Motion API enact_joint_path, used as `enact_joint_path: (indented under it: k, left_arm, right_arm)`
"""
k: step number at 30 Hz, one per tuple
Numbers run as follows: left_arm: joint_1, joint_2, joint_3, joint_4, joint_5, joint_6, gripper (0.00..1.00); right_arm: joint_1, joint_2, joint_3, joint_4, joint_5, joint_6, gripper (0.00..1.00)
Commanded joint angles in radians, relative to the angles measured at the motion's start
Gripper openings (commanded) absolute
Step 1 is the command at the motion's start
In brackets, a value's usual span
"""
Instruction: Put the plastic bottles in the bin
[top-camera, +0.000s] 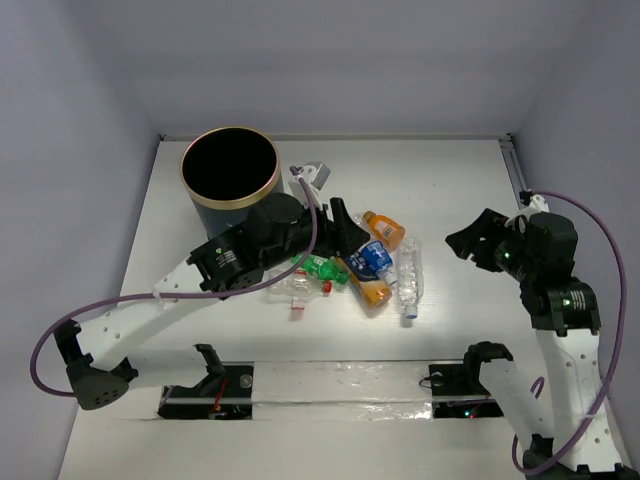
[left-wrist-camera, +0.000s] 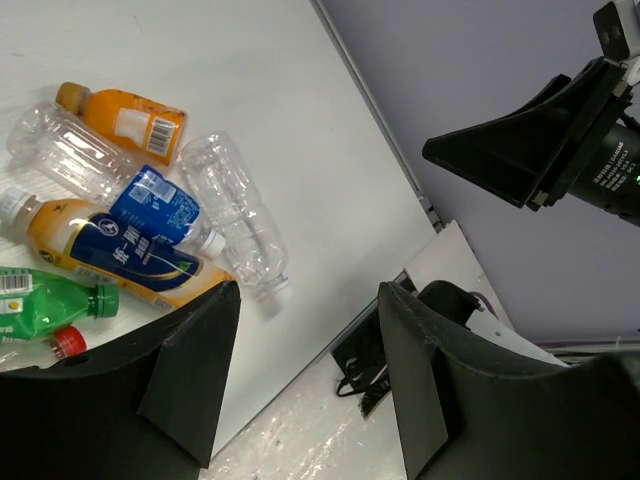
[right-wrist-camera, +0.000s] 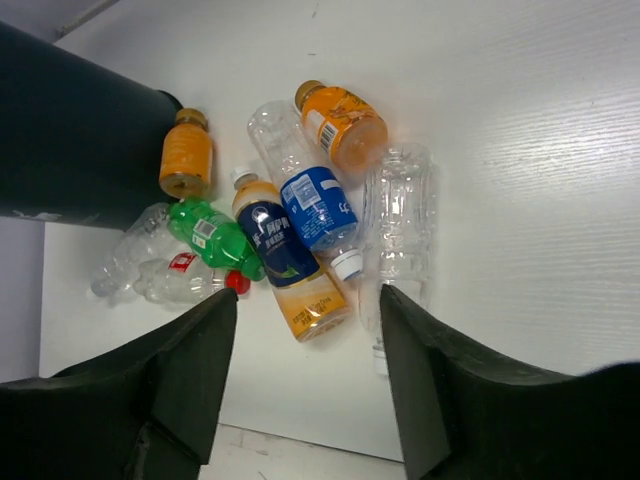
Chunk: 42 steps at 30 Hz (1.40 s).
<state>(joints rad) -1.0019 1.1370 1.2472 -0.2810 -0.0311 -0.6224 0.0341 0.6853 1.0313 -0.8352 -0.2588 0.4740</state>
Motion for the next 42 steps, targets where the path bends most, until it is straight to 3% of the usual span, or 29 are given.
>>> enact_joint_path:
  k: [1,3,4,6,7,9,12,15,18,19,22,24,25,34,42]
  left_arm:
    - [-0.003,-0.014,-0.040,0.069,0.025,-0.040,0.54]
    - [-0.003,-0.022,-0.064,0.098,0.072,-0.068,0.53]
    - [-0.003,-0.026,-0.084,0.109,0.082,-0.072,0.51]
    - [-0.003,-0.023,-0.100,0.135,0.108,-0.083,0.43]
    - [-0.003,-0.016,-0.104,0.134,0.111,-0.098,0.40]
    - [-0.003,-0.003,-0.115,0.131,0.117,-0.114,0.30]
    - [-0.003,0.015,-0.141,0.135,0.123,-0.148,0.09]
    - [-0.003,0.039,-0.161,0.135,0.116,-0.174,0.00]
    - [-0.012,0.066,-0.170,0.108,0.074,-0.188,0.00]
    - [-0.023,0.072,-0.178,0.106,0.068,-0.195,0.00]
    - [-0.035,0.082,-0.225,0.134,0.063,-0.238,0.00]
    - [-0.035,0.092,-0.259,0.146,0.059,-0.266,0.01]
    - [-0.035,0.095,-0.268,0.144,0.053,-0.273,0.08]
    - [-0.035,0.105,-0.390,0.190,0.040,-0.367,0.53]
    - [-0.035,0.142,-0.465,0.253,-0.001,-0.425,0.76]
  right_arm:
    - [0.006,0.003,-0.007,-0.002,0.023,-0.028,0.63]
    - [0.006,0.010,-0.013,-0.001,0.030,-0.031,0.49]
    - [0.006,0.013,-0.014,-0.002,0.033,-0.037,0.29]
    - [0.006,0.019,-0.020,-0.002,0.046,-0.040,0.15]
    - [0.006,0.022,-0.028,0.004,0.046,-0.043,0.03]
    - [0.006,0.039,-0.036,0.008,0.047,-0.048,0.00]
    - [0.006,0.063,-0.047,0.018,0.055,-0.058,0.00]
    - [0.006,0.100,-0.054,0.028,0.079,-0.064,0.00]
    - [0.006,0.140,-0.074,0.062,0.084,-0.061,0.22]
    - [0.006,0.152,-0.080,0.082,0.084,-0.058,0.44]
    - [0.006,0.207,-0.106,0.114,0.082,-0.060,0.76]
    - [0.006,0.250,-0.123,0.134,0.067,-0.066,0.85]
    - [0.006,0.267,-0.128,0.152,0.056,-0.067,0.89]
    - [0.015,0.454,-0.154,0.248,-0.095,-0.101,0.99]
    - [0.026,0.598,-0.160,0.329,-0.112,-0.081,1.00]
